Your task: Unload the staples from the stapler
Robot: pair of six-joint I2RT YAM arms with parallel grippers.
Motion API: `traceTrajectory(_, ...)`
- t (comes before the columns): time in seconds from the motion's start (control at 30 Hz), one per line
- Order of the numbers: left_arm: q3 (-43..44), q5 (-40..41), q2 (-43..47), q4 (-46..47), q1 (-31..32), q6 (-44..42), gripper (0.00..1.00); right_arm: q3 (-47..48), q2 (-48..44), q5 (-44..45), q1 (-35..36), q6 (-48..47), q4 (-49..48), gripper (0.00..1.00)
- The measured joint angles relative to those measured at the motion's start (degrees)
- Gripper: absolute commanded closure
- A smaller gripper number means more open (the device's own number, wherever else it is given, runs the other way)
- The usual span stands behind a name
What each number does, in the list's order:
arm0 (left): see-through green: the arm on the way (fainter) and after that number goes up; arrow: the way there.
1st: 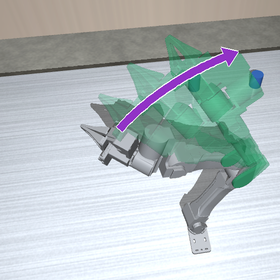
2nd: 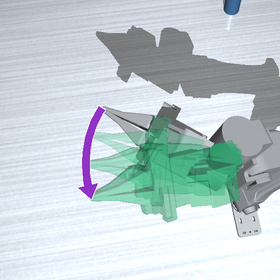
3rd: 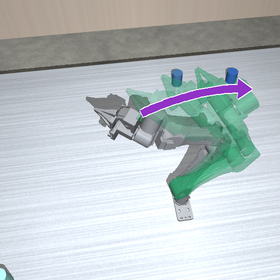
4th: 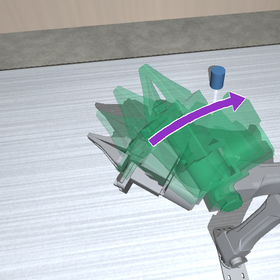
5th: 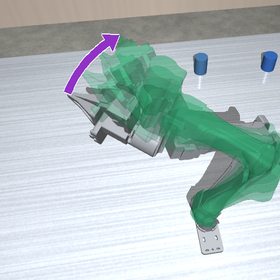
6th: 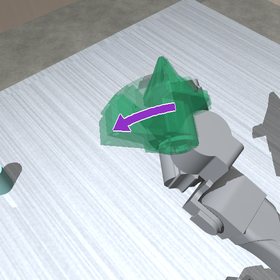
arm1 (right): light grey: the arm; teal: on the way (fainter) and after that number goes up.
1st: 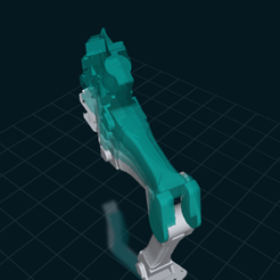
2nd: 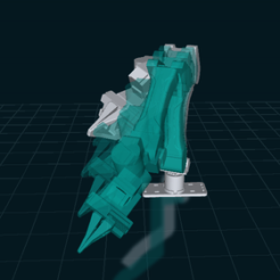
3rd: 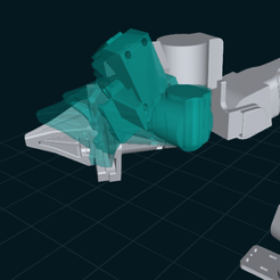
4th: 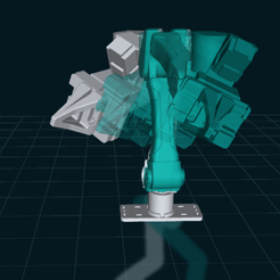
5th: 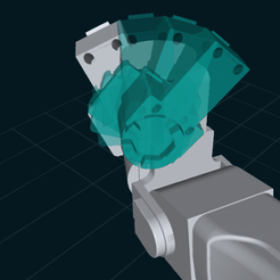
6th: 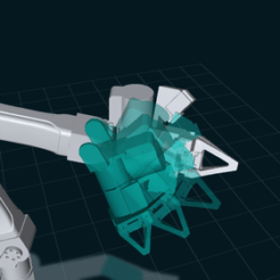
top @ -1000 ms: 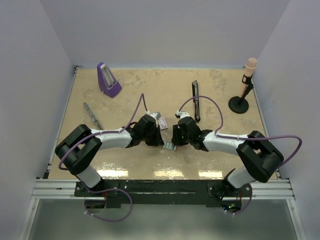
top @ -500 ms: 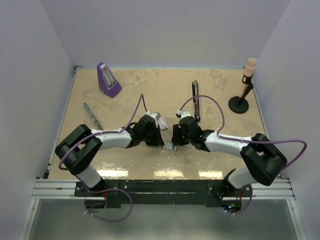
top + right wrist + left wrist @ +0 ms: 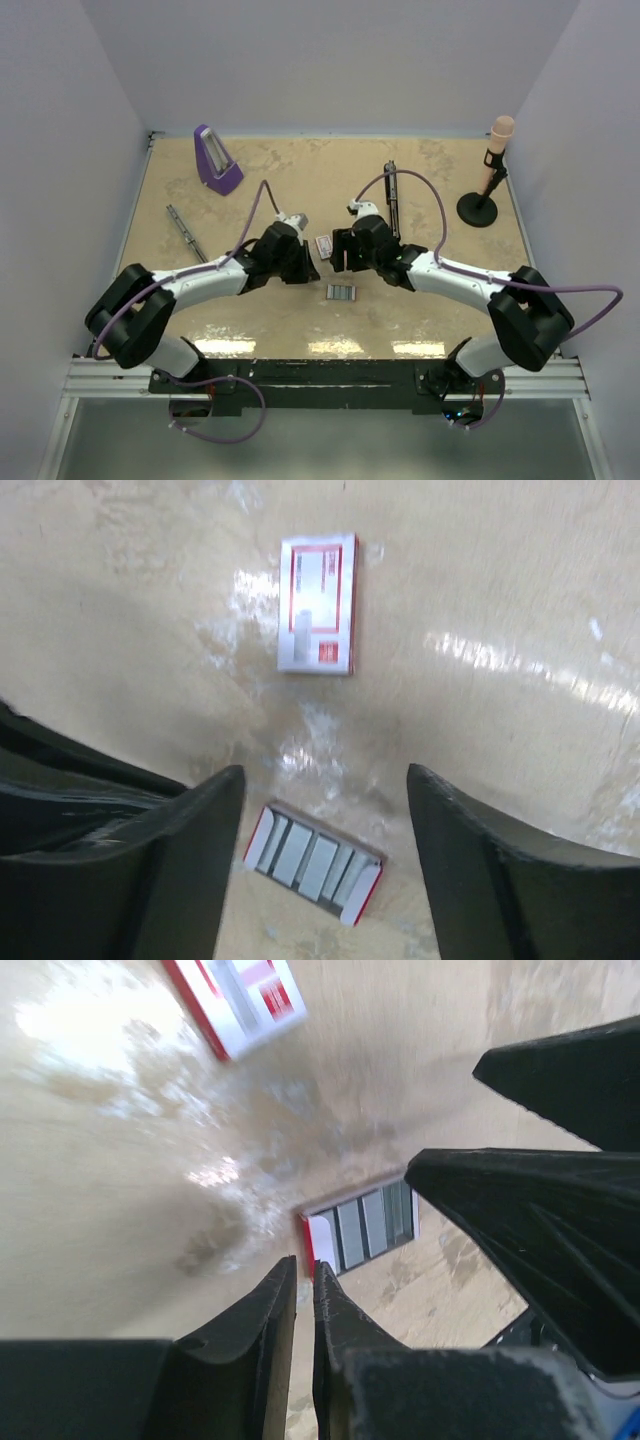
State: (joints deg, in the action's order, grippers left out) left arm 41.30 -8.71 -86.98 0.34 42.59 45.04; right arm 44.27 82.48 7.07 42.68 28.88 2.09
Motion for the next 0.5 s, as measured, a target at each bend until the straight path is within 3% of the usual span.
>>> traceTrajectory(0.2,2.1,4.79,10.6,-6.99,-7.8,-4.81,0.77,8.28,6.93,2.78,0.0,-2.27,0.31,0.14)
traceTrajectory(0.5,7.23,16.98,23.85,-17.42,-10.8,-13.6,0.72,18.21,18.51,5.09,0.0,-5.29,2.32,0.18)
